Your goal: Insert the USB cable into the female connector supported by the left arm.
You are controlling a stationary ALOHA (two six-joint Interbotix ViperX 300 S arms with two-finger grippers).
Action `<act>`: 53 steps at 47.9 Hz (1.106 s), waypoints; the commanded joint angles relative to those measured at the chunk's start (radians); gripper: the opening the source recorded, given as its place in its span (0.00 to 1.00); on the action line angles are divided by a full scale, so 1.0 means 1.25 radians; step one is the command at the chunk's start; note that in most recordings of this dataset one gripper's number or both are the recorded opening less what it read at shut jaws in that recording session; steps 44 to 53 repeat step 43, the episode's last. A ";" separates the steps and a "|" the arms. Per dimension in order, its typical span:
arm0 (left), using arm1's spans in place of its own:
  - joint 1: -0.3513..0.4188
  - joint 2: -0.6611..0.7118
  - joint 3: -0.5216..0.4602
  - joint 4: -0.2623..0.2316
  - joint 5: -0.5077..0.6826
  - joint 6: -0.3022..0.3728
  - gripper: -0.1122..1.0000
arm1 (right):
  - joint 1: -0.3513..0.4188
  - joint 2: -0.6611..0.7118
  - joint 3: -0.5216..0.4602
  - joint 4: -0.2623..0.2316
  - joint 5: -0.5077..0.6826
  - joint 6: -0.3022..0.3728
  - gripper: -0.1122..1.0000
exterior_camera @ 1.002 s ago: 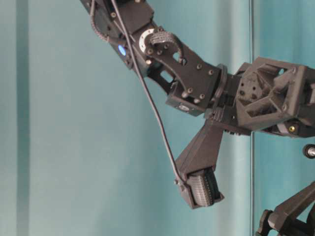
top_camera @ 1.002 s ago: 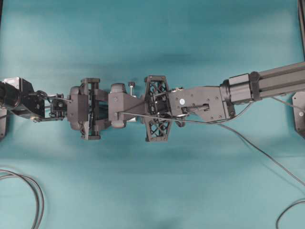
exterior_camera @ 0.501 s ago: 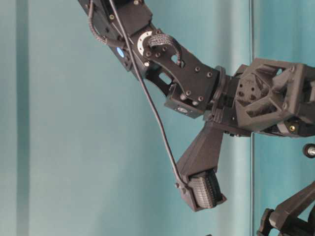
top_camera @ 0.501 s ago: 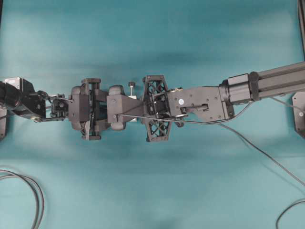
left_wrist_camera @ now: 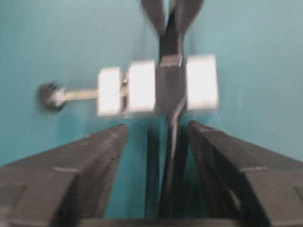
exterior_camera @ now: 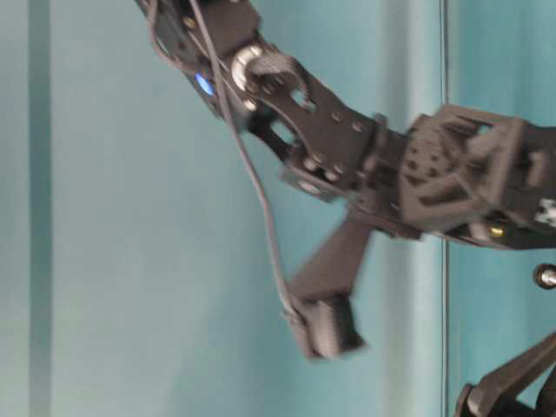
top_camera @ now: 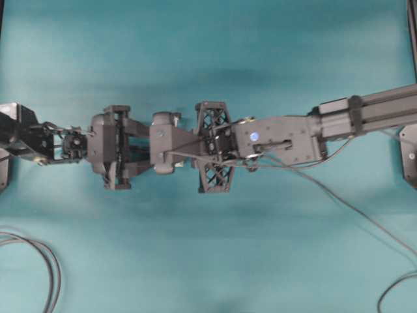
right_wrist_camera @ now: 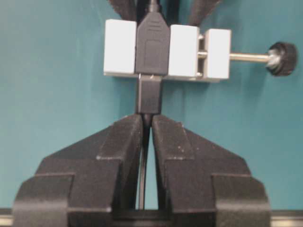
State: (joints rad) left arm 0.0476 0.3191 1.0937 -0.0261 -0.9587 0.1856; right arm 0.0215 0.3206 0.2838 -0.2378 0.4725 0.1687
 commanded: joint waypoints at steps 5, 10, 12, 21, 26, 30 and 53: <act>0.009 -0.050 0.021 0.002 0.012 -0.023 0.81 | 0.000 -0.065 0.052 -0.004 -0.007 0.022 0.51; 0.009 -0.075 0.042 0.001 0.032 -0.023 0.83 | 0.000 -0.086 0.099 -0.004 -0.010 0.050 0.74; 0.009 -0.086 0.053 0.002 0.039 -0.023 0.83 | 0.001 -0.097 0.120 -0.002 -0.015 0.061 0.75; 0.010 -0.151 0.108 -0.016 0.059 -0.023 0.83 | 0.000 -0.175 0.241 -0.004 -0.091 0.091 0.72; 0.010 -0.201 0.134 -0.043 0.067 -0.023 0.83 | -0.002 -0.229 0.308 -0.002 -0.164 0.096 0.72; 0.012 -0.250 0.146 -0.048 0.080 -0.023 0.83 | -0.011 -0.269 0.351 -0.004 -0.225 0.103 0.72; 0.018 -0.387 0.151 -0.049 0.164 -0.027 0.83 | -0.033 -0.390 0.479 -0.004 -0.369 0.153 0.72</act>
